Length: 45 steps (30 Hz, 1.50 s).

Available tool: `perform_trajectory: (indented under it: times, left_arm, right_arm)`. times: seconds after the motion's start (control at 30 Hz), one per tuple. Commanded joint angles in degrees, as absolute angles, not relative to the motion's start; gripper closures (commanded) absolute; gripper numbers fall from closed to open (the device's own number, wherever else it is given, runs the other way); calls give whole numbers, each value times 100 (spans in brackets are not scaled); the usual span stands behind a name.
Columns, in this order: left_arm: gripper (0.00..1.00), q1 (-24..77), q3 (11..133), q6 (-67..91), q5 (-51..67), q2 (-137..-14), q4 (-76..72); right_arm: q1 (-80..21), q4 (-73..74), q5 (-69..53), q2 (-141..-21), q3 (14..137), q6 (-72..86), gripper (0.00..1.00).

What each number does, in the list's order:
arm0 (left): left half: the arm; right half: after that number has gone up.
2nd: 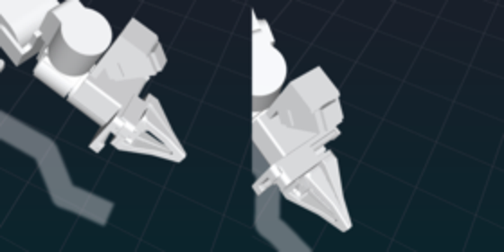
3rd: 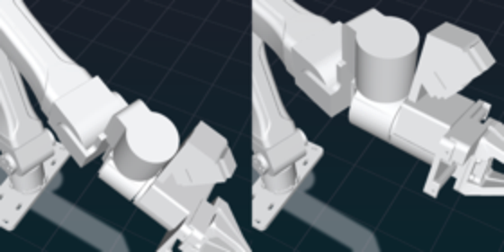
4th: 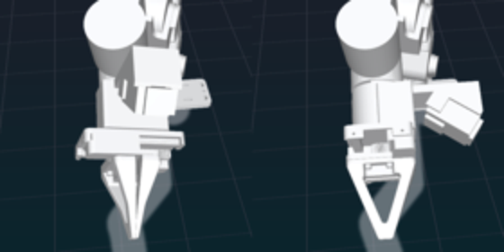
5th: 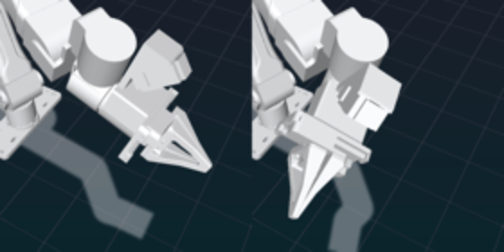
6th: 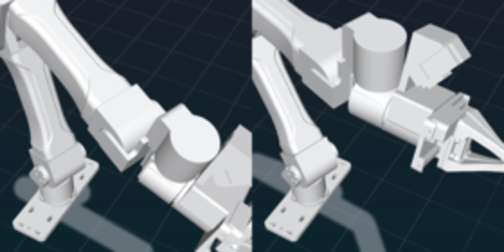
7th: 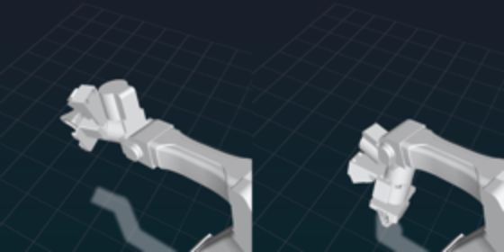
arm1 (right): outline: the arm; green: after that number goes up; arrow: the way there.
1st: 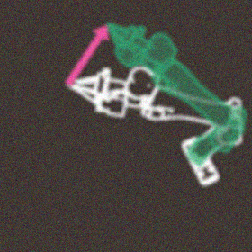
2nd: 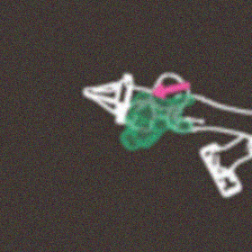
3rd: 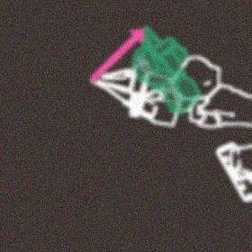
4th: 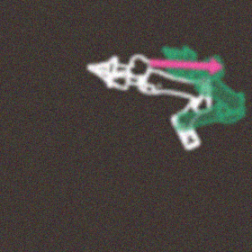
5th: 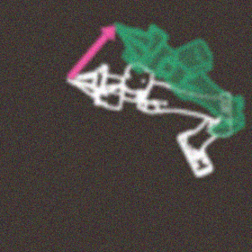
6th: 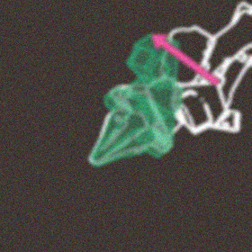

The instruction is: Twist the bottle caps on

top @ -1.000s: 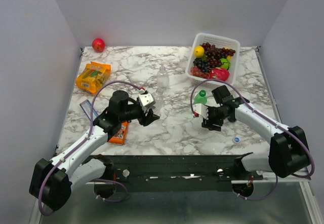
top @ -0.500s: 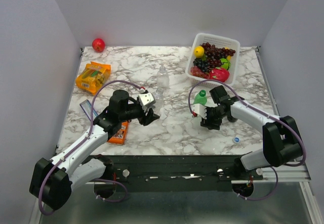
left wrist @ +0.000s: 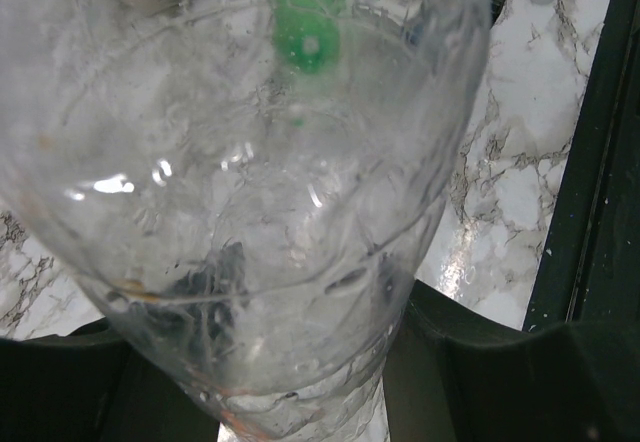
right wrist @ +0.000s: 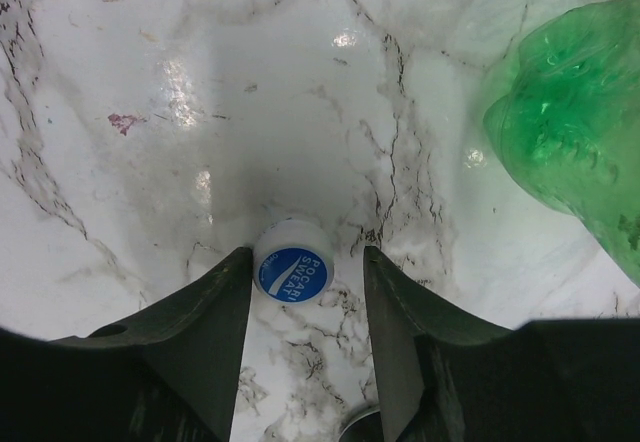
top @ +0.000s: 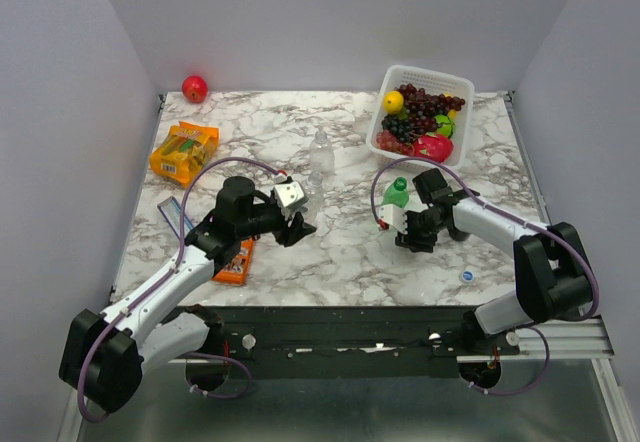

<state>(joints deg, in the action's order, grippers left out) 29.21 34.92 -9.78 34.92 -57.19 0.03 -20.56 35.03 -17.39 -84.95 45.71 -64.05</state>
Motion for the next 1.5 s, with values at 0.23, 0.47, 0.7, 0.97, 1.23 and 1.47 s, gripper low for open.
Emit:
perform_trajectory:
  times: [0.23,0.47,0.7,0.97,1.23,1.47]
  left_arm:
    - [100,2883,3375,-1212,3673,-5774,-123]
    - [100,3014,2998,-1494,4148,-6151,-1184]
    - [100,3612,2690,-1170,4333,-7232,-3241]
    - [100,3999,2461,-985,4439,-7997,-4745]
    - [100,4227,2022,-800,4377,-8104,-5484]
    - [100,4236,1960,-984,4351,-8042,-5309]
  right_arm:
    - [-2021,3611,-1677,-7710,4430,-6197,57]
    - [-2048,5886,-2916,-6373,5834,-5801,60]
    - [-2434,7627,-3182,-6863,8277,-5537,60]
    - [-3989,8121,-2840,-8050,10379,-5555,60]
    - [-4631,8112,-2514,-8691,10766,-5783,60]
    - [-4948,8367,-2549,-9008,11012,-6143,60]
